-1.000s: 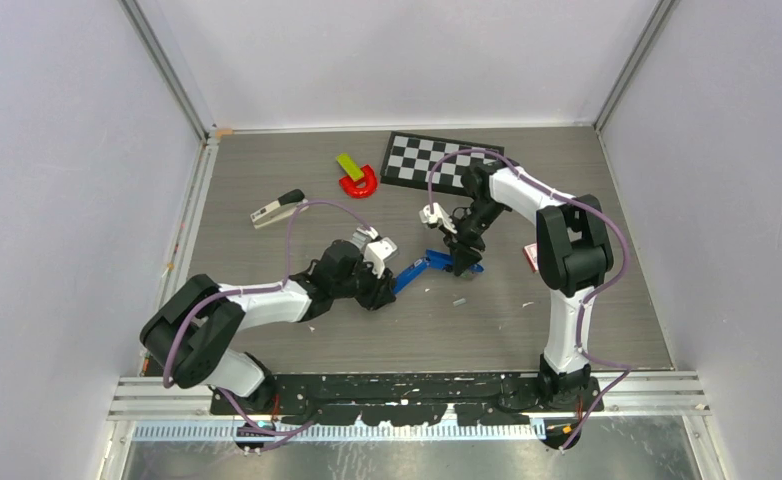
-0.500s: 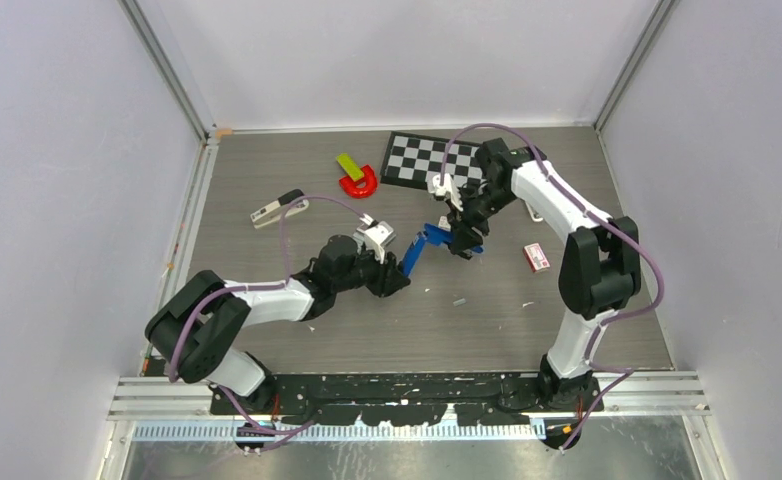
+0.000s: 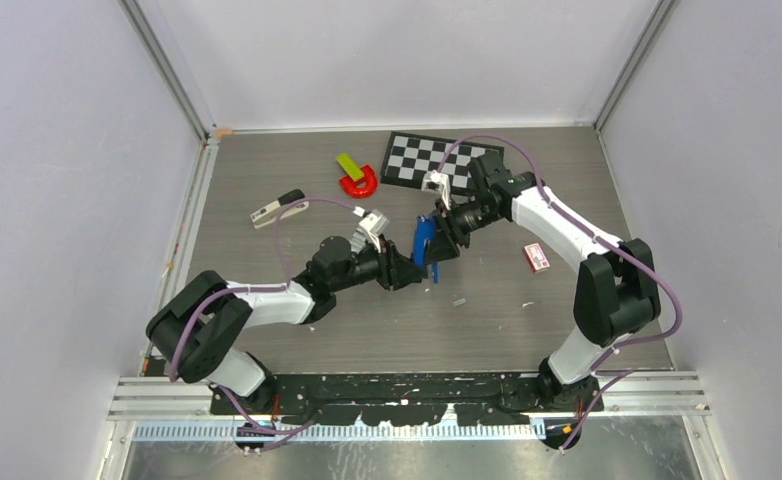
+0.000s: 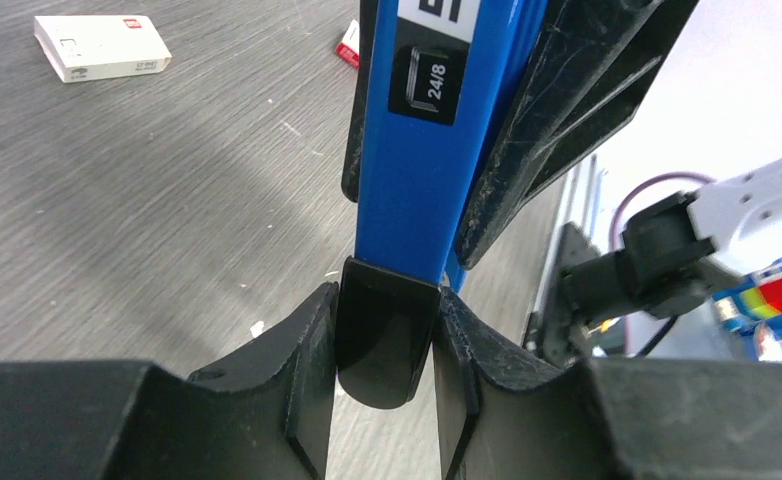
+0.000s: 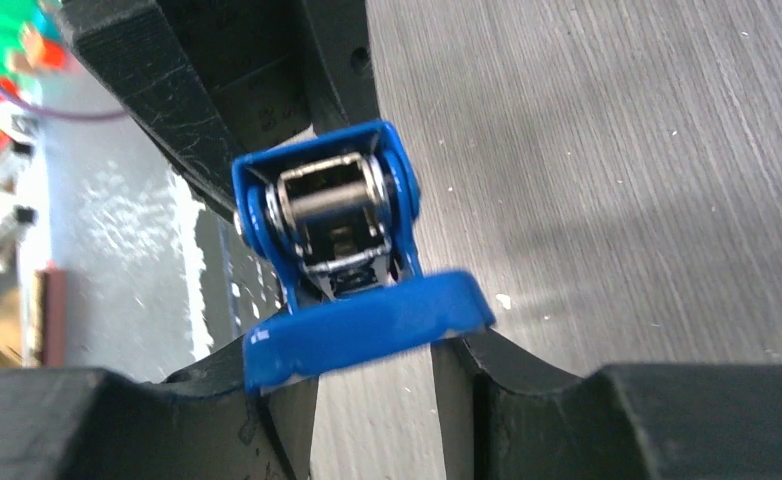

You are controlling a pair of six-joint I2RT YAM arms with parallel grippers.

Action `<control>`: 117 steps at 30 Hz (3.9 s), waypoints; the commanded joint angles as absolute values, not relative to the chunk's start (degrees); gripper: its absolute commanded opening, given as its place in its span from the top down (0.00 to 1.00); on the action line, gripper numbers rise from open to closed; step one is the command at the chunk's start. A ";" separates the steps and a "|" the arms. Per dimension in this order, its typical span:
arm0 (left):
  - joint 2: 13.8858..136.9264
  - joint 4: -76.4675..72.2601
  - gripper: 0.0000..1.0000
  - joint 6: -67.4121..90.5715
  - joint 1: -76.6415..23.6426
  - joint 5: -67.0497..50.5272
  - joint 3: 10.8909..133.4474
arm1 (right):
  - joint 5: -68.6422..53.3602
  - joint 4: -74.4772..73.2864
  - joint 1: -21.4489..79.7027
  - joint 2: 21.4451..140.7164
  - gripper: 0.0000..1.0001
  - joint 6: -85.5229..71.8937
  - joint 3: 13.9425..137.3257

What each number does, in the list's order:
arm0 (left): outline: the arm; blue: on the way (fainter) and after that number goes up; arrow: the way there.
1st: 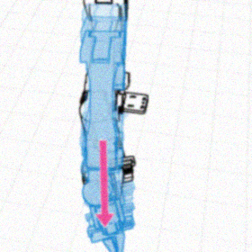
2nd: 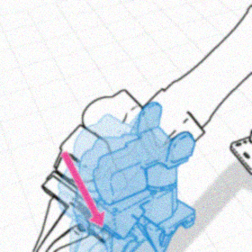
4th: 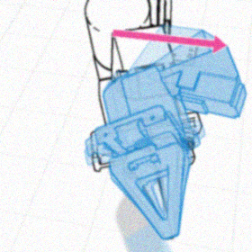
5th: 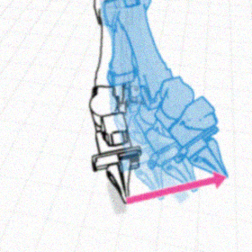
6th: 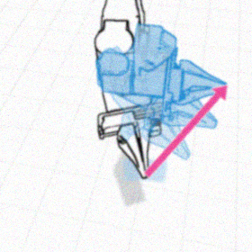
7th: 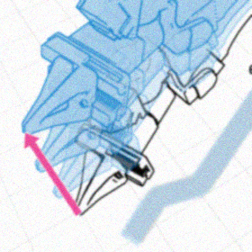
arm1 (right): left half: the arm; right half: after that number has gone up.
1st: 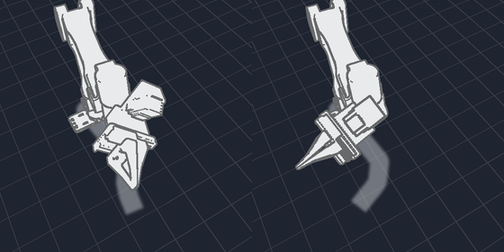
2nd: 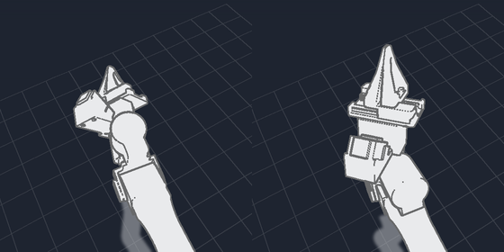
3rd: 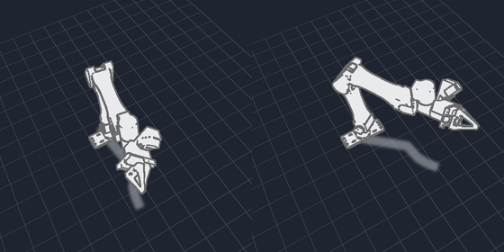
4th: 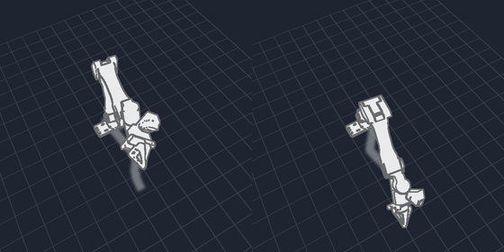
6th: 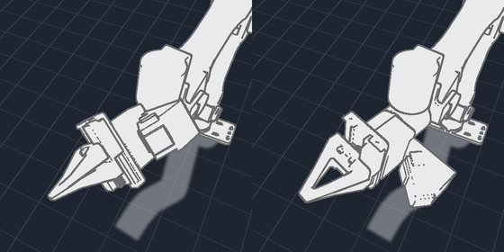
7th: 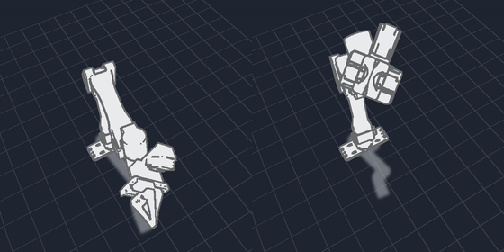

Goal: Unload the staples from the stapler
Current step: Unload the staple at the center of the board, then place the stapler at the center of the board.

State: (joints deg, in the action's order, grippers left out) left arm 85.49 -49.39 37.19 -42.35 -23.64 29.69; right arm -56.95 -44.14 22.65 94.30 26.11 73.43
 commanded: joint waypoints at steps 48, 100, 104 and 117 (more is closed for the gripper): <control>68.38 -62.81 0.54 60.23 -42.01 -32.41 18.70 | -68.80 16.96 24.96 88.65 0.99 -33.31 52.82; 39.90 29.89 1.00 39.75 -26.51 11.66 35.81 | -65.59 -19.44 15.87 77.13 0.01 0.12 59.82; 46.78 26.19 1.00 38.60 -20.51 10.12 37.23 | -65.31 -18.61 15.26 76.20 0.00 -1.43 59.40; 75.36 18.20 1.00 23.59 -15.47 0.29 52.41 | -66.48 -16.71 14.57 75.64 0.00 -2.55 58.56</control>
